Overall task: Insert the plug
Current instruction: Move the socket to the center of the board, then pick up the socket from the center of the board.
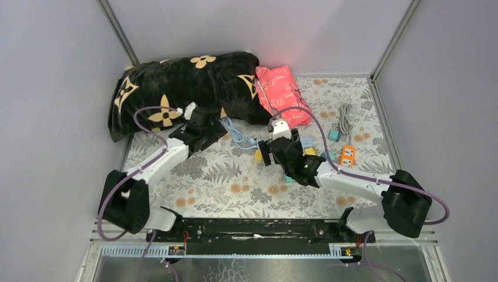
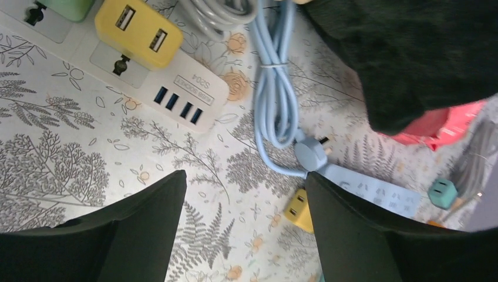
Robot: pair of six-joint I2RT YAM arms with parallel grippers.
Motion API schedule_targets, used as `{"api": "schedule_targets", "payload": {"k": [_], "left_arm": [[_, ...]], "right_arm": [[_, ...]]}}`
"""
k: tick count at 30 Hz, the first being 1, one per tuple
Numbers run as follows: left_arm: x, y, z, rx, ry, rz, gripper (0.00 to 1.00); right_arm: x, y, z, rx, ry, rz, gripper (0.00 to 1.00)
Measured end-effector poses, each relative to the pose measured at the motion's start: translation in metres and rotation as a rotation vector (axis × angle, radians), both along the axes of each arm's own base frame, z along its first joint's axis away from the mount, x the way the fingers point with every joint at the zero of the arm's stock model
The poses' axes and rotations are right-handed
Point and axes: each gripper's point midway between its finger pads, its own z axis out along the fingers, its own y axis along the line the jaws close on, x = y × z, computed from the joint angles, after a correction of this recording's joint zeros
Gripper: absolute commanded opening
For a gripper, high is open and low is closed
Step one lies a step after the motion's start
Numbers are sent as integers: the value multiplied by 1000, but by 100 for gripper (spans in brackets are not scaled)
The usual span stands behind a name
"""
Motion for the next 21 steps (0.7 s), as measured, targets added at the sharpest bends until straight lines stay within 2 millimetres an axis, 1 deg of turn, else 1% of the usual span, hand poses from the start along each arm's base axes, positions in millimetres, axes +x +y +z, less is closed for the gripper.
{"api": "schedule_targets", "payload": {"k": [3, 6, 8, 12, 17, 19, 21], "left_arm": [[-8, 0, 20, -6, -34, -34, 88], [-21, 6, 37, 18, -46, -73, 90], [-26, 9, 51, 41, -63, -99, 92], [-29, 20, 92, 98, -133, -151, 94], [-35, 38, 152, 198, -277, -191, 96], [-40, 47, 171, 236, -334, -182, 96], [-46, 57, 184, 272, -379, -171, 97]], "right_arm": [[6, -14, 10, -20, -5, -61, 99], [13, -33, 17, -45, 6, -138, 99], [18, -47, 21, -60, 18, -193, 99], [24, -77, 26, -88, 58, -303, 99], [25, -119, 23, -109, 131, -449, 99], [24, -137, 19, -118, 163, -506, 99], [21, -155, 14, -126, 197, -564, 99]]}}
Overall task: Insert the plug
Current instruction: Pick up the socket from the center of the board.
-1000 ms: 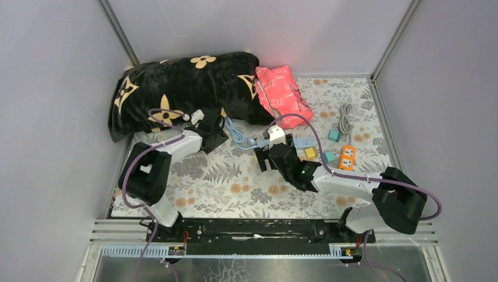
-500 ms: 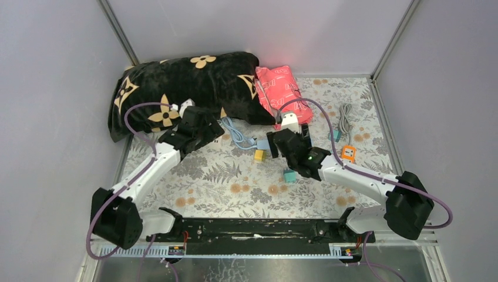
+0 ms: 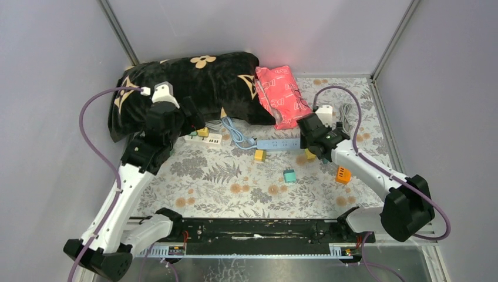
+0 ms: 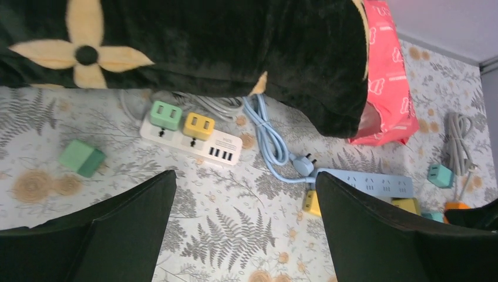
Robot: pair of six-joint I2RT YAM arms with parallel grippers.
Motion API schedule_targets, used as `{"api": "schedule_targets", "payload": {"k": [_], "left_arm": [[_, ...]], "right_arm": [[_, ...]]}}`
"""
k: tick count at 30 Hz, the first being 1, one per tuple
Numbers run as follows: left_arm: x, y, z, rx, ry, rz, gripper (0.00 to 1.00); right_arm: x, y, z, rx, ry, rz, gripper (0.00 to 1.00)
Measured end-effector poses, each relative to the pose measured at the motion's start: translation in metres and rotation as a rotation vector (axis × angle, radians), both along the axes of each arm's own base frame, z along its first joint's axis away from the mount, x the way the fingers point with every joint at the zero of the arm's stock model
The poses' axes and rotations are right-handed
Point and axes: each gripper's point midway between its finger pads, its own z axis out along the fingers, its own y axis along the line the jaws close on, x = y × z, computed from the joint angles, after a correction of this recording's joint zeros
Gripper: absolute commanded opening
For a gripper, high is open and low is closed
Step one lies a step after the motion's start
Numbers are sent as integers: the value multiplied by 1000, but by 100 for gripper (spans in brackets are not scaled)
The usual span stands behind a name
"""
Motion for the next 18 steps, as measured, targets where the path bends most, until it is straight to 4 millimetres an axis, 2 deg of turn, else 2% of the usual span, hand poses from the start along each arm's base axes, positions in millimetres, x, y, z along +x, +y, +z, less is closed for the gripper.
{"api": "schedule_targets", "payload": {"k": [3, 12, 18], "left_arm": [[-6, 9, 5, 40, -35, 19, 97], [-15, 22, -24, 149, 6, 62, 97], [-20, 25, -19, 152, -21, 73, 98]], "right_arm": [[-2, -26, -6, 15, 37, -92, 99], [0, -88, -23, 127, 86, -331, 99], [-1, -111, -48, 166, 144, -415, 99]]}}
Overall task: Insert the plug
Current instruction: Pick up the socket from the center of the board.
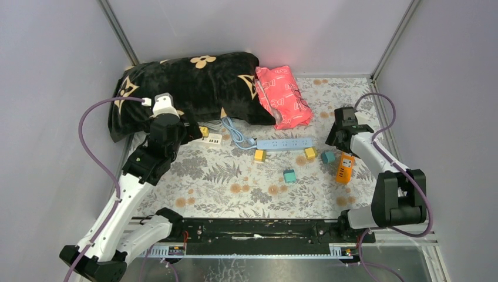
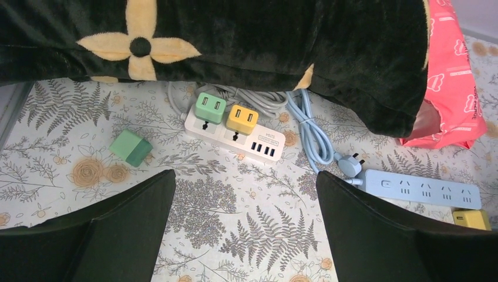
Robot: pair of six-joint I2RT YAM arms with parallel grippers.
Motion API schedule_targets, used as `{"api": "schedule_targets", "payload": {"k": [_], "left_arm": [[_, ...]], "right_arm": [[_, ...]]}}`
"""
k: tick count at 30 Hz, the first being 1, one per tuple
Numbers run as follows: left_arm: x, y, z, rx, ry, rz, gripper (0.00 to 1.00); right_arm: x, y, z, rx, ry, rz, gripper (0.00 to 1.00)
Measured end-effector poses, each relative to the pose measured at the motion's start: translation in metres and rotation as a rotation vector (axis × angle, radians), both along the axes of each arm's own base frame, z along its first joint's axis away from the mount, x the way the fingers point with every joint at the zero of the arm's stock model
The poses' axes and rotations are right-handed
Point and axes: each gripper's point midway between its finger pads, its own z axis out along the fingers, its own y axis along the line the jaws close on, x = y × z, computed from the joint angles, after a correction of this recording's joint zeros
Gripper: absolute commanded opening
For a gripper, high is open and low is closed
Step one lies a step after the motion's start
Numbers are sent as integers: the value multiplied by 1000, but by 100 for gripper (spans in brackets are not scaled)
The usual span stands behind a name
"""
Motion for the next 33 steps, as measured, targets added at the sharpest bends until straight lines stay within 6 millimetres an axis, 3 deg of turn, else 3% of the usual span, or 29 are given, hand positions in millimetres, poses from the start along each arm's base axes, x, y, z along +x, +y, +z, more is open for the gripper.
{"api": "schedule_targets", "payload": {"k": [4, 7, 16, 22, 27, 33], "left_arm": [[-5, 0, -2, 1, -10, -12, 98], [-7, 1, -5, 10, -8, -16, 98], [-10, -4, -9, 20, -6, -61, 100], [-9, -11, -14, 21, -3, -109, 100], [-7, -13, -11, 19, -17, -122, 100], [-7, -13, -17, 31, -11, -127, 100]], "right_arm": [[-2, -16, -15, 50, 21, -47, 100], [-1, -24, -24, 80, 31, -56, 95], [6, -21, -54, 195, 66, -37, 84], [-3, -30, -67, 233, 75, -68, 79], [-5, -34, -73, 239, 74, -75, 64], [-3, -35, -73, 243, 66, -67, 33]]}}
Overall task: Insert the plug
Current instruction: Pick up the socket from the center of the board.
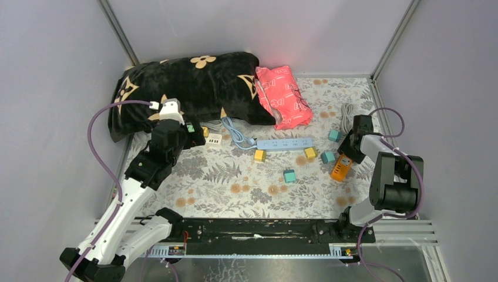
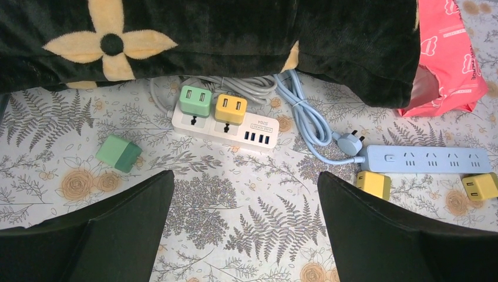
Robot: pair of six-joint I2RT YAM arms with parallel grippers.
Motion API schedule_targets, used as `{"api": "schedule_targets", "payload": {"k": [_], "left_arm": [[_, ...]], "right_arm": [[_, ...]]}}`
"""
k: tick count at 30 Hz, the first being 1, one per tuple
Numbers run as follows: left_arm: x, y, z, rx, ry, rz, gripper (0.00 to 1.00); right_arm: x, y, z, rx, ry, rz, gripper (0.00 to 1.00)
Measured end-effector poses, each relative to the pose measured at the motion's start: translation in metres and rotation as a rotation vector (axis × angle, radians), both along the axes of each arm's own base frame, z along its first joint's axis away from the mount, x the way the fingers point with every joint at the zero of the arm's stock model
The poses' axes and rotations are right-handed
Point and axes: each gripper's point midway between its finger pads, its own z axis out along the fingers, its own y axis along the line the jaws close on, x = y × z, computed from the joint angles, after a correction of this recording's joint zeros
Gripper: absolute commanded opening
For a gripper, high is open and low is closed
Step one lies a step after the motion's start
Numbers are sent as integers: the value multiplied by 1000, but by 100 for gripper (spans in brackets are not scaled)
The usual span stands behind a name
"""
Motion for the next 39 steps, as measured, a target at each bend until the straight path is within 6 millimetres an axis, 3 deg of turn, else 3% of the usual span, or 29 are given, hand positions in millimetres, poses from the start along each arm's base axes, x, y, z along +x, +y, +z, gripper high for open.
{"api": "schedule_targets", "payload": {"k": [5, 9, 16, 28, 35, 39], "left_arm": [[0, 0, -1, 2, 1, -3, 100], [1, -1, -1, 0, 0, -5, 100], [2, 1, -6, -3, 14, -2, 100], [6, 7, -10, -6, 30, 17, 100], [9, 16, -11, -6, 35, 48, 100], [10, 21, -12, -6, 39, 67, 100]], "right_arm": [[2, -2, 11, -11, -34, -15, 13], [9, -6, 38, -31, -109, -27, 0], [42, -10, 109, -53, -307, -23, 0], [60, 1, 198, -28, -470, 54, 0], [58, 28, 240, 36, -562, 165, 0], [56, 61, 261, 77, -592, 295, 0]]}}
